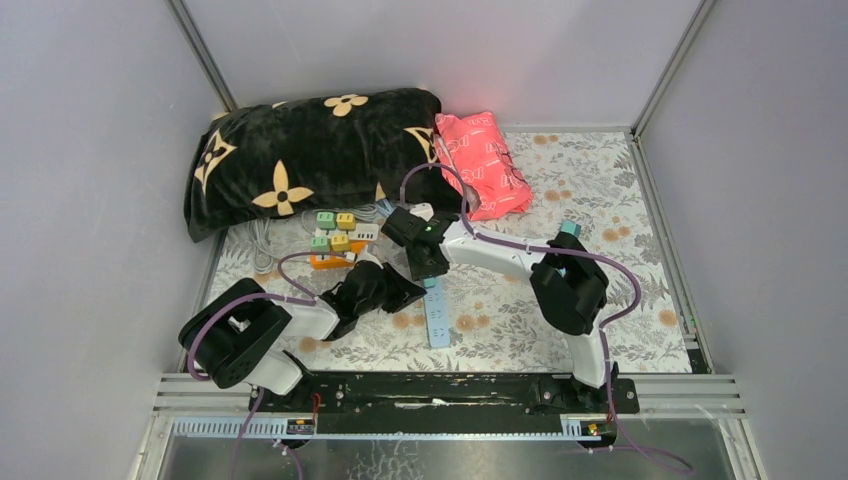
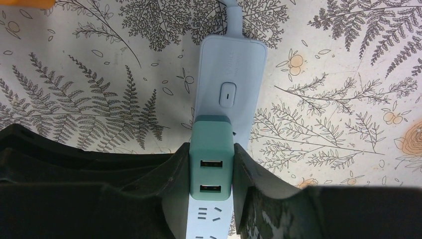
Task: Insert the plug
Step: Insert the plug into the socket.
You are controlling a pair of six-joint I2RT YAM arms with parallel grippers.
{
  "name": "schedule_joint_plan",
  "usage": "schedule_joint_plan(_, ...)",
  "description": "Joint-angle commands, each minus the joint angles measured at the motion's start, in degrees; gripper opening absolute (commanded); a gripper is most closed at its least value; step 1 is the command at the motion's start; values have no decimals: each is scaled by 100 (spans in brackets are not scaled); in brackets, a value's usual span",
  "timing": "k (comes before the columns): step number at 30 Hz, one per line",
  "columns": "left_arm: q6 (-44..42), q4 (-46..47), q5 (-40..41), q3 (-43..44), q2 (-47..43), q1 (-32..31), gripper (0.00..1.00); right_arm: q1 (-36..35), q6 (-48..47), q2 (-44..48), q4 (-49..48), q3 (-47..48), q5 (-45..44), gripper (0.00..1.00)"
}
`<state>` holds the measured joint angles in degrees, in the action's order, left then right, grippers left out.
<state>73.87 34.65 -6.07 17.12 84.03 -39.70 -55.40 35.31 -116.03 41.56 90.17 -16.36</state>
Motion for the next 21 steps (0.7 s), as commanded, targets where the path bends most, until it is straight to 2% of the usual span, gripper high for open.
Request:
schedule_joint_plan(1, -39, -171, -139, 18, 9, -125, 21, 36, -96, -456, -134, -550, 215, 7)
schedule_joint_plan(6, -43, -284, -66, 35, -56, -141, 21, 119, -103, -147, -235, -484, 209, 28)
schedule_joint_plan(8, -48, -324, -45, 44, -76, -151, 21, 171, -103, -101, -255, -487, 256, 39)
schedule_joint_plan(11, -48, -373, -22, 66, -78, -167, 21, 207, -103, 92, -406, -606, 375, 49)
schedule_joint_plan(17, -56, -461, 5, 110, -75, -191, 21, 213, -145, 781, -786, -824, 439, 79)
schedule_joint_plan(20, -84, -573, 38, 132, -126, -194, 22, 251, -199, 1186, -974, -976, 470, 88)
schedule_joint_plan(21, -109, -645, 58, 159, -168, -197, 23, 286, -229, 1301, -1030, -1044, 541, 88)
